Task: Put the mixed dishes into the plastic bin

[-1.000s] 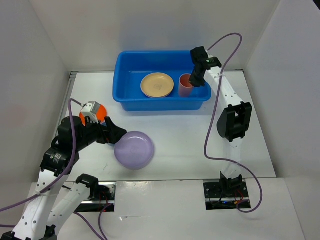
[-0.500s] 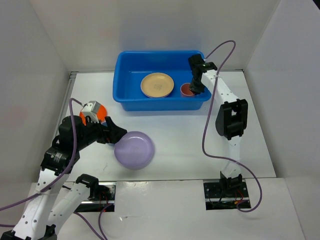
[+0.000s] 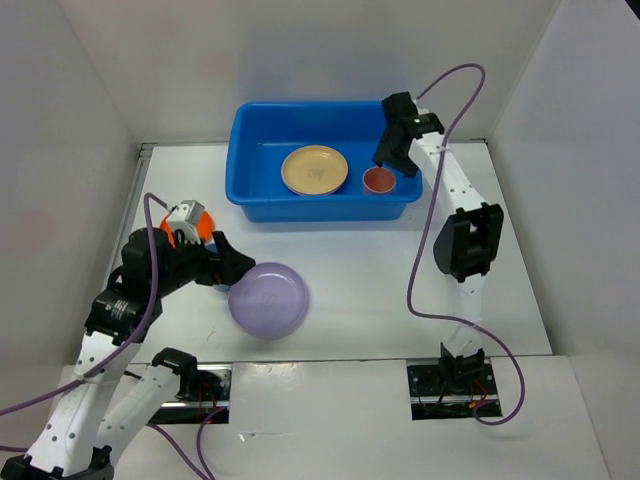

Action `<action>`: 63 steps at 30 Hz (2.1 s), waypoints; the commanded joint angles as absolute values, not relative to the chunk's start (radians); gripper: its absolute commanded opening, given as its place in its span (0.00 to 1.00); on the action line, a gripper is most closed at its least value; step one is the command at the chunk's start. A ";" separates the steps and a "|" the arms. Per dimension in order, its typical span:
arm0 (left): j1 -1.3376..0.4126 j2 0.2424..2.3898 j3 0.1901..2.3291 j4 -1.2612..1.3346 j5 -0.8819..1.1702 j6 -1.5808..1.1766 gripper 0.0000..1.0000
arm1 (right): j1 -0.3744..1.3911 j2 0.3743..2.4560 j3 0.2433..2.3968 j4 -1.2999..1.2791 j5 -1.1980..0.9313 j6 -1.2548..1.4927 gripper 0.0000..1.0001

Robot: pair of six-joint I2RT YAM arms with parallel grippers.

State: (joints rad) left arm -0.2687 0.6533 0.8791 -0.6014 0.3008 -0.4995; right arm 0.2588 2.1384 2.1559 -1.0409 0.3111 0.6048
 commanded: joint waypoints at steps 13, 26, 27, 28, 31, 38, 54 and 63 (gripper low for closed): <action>-0.262 0.687 0.914 -0.603 0.301 -0.483 0.99 | 0.552 1.257 1.335 -0.458 -0.147 0.756 0.87; -0.262 0.678 0.923 -0.603 0.282 -0.492 0.99 | 0.874 1.422 1.005 -0.253 -0.043 0.954 0.80; -0.262 0.678 0.923 -0.613 0.270 -0.492 0.99 | 0.874 1.477 1.005 -0.242 -0.043 0.954 0.79; -0.262 0.678 0.923 -0.627 0.256 -0.492 0.99 | 0.890 1.505 1.005 -0.233 -0.032 0.954 0.77; -0.262 0.678 0.936 -0.637 0.256 -0.482 0.99 | 0.914 1.615 1.015 -0.219 -0.022 0.965 0.73; -0.262 0.678 0.945 -0.646 0.238 -0.472 0.99 | 0.940 1.735 1.034 -0.219 0.028 0.977 0.68; -0.253 0.813 1.005 -0.710 0.101 -0.525 1.00 | 0.950 1.806 1.086 -0.314 0.051 0.945 0.00; -0.219 0.960 1.196 -0.874 -0.040 -0.445 1.00 | 0.950 1.361 1.110 -0.768 0.115 0.897 0.00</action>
